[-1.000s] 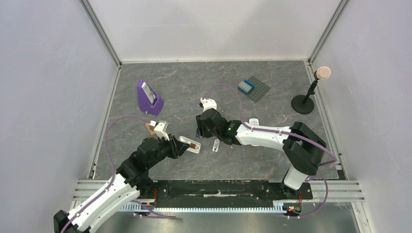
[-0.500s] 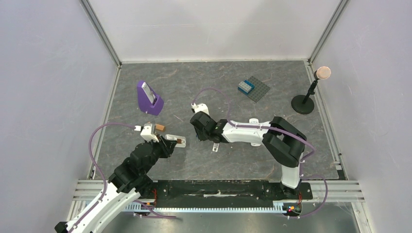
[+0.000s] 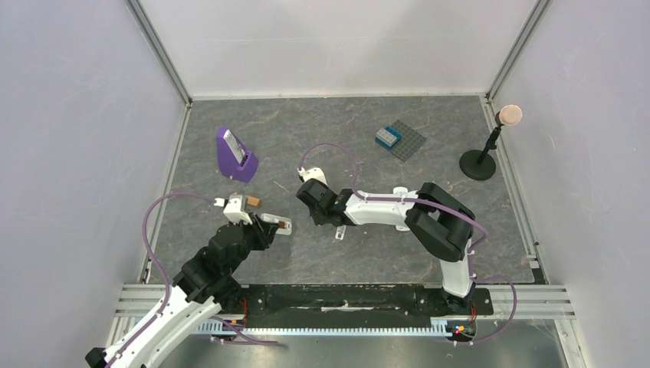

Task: Load the batteries into the remote control

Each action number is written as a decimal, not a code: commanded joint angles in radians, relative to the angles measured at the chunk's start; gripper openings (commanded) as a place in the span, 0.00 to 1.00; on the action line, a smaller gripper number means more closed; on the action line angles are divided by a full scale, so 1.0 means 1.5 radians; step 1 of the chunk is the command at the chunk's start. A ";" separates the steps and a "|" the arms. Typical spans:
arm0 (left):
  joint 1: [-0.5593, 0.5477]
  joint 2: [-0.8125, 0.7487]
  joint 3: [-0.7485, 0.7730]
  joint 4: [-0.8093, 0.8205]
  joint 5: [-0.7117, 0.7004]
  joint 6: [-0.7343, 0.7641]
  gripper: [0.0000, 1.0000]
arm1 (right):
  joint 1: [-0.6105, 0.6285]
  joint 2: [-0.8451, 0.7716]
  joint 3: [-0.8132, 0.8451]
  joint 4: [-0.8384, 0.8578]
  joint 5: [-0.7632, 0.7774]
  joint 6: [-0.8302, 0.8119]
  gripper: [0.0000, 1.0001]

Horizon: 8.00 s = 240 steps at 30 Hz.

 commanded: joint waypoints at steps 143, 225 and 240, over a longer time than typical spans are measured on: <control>0.002 0.318 -0.055 0.806 0.410 -0.365 0.02 | 0.019 -0.769 -0.257 -0.030 -0.060 0.153 0.94; 0.002 0.357 -0.026 0.989 0.402 -0.542 0.02 | 0.019 -0.764 -0.507 0.363 -0.096 0.544 0.44; 0.002 0.263 0.008 0.751 0.423 -0.277 0.02 | 0.019 -0.871 -0.477 0.299 -0.064 0.406 0.95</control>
